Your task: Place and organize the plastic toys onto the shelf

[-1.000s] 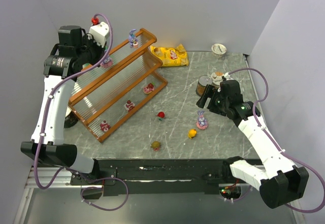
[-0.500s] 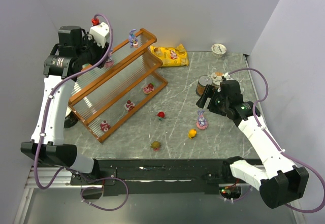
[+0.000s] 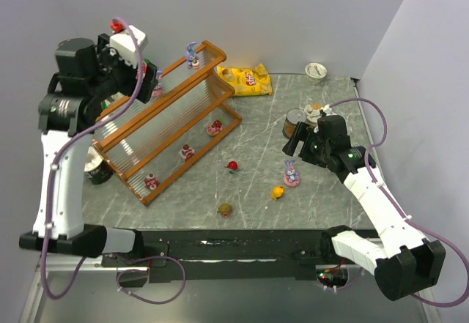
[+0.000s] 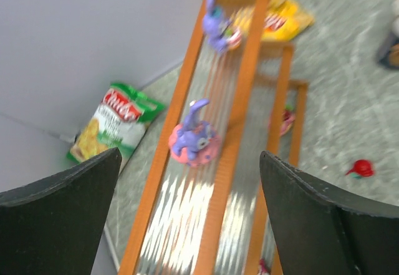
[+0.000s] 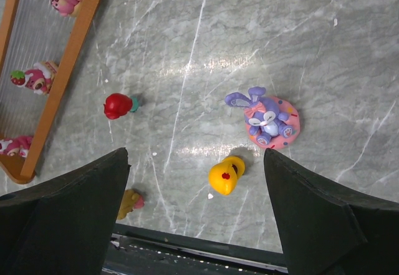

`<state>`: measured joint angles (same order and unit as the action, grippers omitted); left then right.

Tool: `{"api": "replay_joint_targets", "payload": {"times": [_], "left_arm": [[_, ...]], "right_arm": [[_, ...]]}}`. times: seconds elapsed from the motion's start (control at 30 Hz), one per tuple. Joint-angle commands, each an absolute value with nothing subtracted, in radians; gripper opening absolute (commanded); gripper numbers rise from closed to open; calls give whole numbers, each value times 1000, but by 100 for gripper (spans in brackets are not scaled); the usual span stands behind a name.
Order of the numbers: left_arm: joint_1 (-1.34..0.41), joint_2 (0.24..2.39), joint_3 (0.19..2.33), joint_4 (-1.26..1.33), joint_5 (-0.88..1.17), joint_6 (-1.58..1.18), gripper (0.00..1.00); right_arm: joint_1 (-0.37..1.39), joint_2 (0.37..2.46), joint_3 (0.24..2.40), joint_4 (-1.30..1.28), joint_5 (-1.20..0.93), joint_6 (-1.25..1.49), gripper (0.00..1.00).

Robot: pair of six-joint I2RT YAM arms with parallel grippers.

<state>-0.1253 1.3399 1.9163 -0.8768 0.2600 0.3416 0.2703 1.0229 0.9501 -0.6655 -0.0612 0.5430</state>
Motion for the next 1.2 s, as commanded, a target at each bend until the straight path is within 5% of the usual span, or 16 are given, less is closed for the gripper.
{"api": "replay_joint_targets", "payload": {"times": [0.0, 0.23, 0.43, 0.9, 1.17], "left_arm": [[-123, 1244, 1925, -796, 432, 279, 99], [-216, 1278, 1927, -796, 528, 226, 99], [-512, 1325, 1881, -729, 454, 198, 97], [-880, 1606, 1729, -368, 390, 15, 99], [-922, 1807, 1709, -212, 488, -84, 85]], "right_arm": [[261, 1014, 1002, -656, -48, 554, 97], [249, 994, 1020, -684, -22, 560, 100], [226, 980, 1071, -744, -8, 565, 100], [181, 810, 1281, -880, 139, 552, 100], [183, 686, 1410, -894, 215, 508, 100]]}}
